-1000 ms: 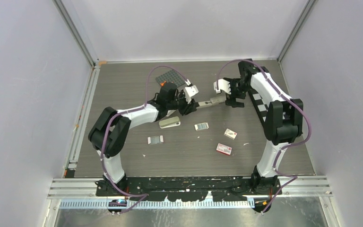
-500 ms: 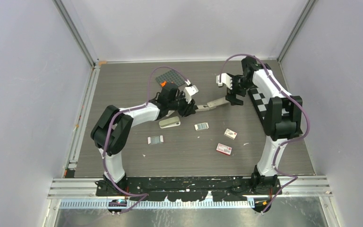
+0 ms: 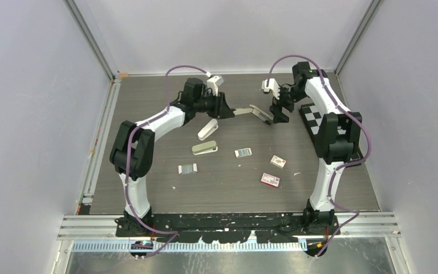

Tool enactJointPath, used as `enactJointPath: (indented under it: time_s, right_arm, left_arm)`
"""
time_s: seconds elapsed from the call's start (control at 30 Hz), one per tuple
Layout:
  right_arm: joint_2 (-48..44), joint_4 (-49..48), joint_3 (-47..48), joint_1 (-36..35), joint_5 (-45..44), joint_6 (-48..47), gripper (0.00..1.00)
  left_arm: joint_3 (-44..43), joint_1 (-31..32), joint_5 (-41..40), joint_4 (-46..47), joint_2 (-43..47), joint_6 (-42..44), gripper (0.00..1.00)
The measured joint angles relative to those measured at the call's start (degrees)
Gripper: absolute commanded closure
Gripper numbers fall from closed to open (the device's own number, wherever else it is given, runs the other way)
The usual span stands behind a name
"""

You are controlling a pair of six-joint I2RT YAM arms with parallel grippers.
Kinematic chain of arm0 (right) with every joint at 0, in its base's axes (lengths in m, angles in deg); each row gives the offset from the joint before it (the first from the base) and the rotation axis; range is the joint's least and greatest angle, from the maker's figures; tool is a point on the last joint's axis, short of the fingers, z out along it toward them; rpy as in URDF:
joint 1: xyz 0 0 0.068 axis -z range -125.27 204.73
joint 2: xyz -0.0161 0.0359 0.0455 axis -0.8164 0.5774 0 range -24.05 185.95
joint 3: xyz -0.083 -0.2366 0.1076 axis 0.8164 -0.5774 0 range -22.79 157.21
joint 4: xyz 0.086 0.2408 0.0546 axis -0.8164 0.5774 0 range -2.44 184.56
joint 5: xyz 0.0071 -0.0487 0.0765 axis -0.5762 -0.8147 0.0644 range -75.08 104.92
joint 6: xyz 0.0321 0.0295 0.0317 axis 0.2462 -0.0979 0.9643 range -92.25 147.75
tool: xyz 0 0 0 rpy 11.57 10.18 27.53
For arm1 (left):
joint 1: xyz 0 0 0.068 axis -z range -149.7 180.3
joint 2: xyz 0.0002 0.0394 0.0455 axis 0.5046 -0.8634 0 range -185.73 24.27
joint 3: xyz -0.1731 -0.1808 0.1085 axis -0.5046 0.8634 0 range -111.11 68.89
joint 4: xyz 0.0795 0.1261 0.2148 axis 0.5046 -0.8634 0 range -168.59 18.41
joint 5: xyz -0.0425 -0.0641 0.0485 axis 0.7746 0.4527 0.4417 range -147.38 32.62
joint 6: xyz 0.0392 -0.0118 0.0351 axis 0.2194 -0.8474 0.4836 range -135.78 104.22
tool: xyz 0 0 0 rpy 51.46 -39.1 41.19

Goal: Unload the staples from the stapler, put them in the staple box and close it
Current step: Unload the staple at the center of the board.

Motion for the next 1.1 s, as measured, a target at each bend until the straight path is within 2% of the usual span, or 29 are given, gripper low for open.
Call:
enactJointPath:
  time_s: [0.2, 0.4, 0.63, 0.83, 0.93, 0.97, 1.03, 1.07, 1.1]
  right_arm:
    - [-3.04, 1.18, -2.73, 0.87, 3.06, 2.25, 0.0]
    - [0.09, 2.08, -0.33, 0.9, 4.66, 3.91, 0.0]
    - [13.77, 11.28, 13.75, 0.46, 4.81, -7.32, 0.0]
    - [15.91, 14.29, 15.08, -1.25, 2.4, -13.62, 0.0]
    - [15.54, 13.53, 14.75, -1.97, 2.54, -14.36, 0.0]
    - [15.41, 13.46, 14.64, -2.1, 2.82, -14.4, 0.0]
    - [14.88, 13.42, 14.19, -1.79, 3.72, -14.4, 0.0]
    - [14.25, 13.22, 13.64, -1.25, 4.33, -14.34, 0.0]
    - [13.38, 13.03, 12.79, -0.52, 4.83, -14.32, 0.0]
  left_arm:
    - [0.35, -1.2, 0.63, 0.5, -1.36, -7.1, 1.0]
    - [0.57, -0.72, 0.87, -0.17, -1.36, -6.36, 1.0]
    - [5.16, 0.26, -0.72, -2.01, -0.22, 7.28, 1.0]
    - [6.23, 2.67, -4.39, -4.17, -0.22, 19.65, 1.0]
    - [6.56, 3.65, -5.7, -3.63, -0.2, 22.29, 0.99]
    - [6.8, 4.2, -6.45, -3.32, -0.2, 23.54, 0.95]
    - [7.06, 5.4, -8.24, -3.06, -0.2, 25.83, 0.75]
    - [7.06, 6.21, -9.51, -2.97, -0.2, 26.88, 0.56]
    - [7.06, 7.1, -10.95, -2.84, -0.2, 27.87, 0.32]
